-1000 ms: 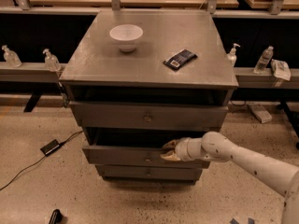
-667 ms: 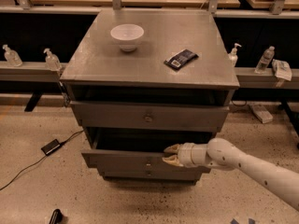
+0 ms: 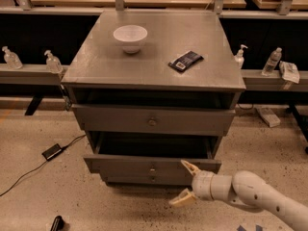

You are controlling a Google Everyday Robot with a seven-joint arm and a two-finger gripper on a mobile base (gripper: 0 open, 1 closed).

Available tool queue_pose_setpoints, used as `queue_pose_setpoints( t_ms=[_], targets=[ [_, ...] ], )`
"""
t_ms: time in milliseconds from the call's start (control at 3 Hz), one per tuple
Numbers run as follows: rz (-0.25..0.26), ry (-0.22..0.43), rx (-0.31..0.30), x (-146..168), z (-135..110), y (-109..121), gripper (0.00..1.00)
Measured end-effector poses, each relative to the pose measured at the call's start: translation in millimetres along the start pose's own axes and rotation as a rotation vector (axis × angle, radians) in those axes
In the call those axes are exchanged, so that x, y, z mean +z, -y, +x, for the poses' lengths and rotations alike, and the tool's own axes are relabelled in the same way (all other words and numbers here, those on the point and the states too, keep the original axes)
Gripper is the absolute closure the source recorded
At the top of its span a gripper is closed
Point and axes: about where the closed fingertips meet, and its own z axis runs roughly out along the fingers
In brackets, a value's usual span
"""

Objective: Open middle drawer

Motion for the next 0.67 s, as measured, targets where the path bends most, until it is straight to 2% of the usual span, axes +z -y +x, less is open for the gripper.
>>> queue_pose_setpoints(
  t_ms=[333,667],
  targets=[
    [0.021,0.044,0.054,-30.8,-8.3,-24.9,0.03],
    [0.023,0.049,0.082,-34.6,-9.5,-19.7,0.26]
  ],
)
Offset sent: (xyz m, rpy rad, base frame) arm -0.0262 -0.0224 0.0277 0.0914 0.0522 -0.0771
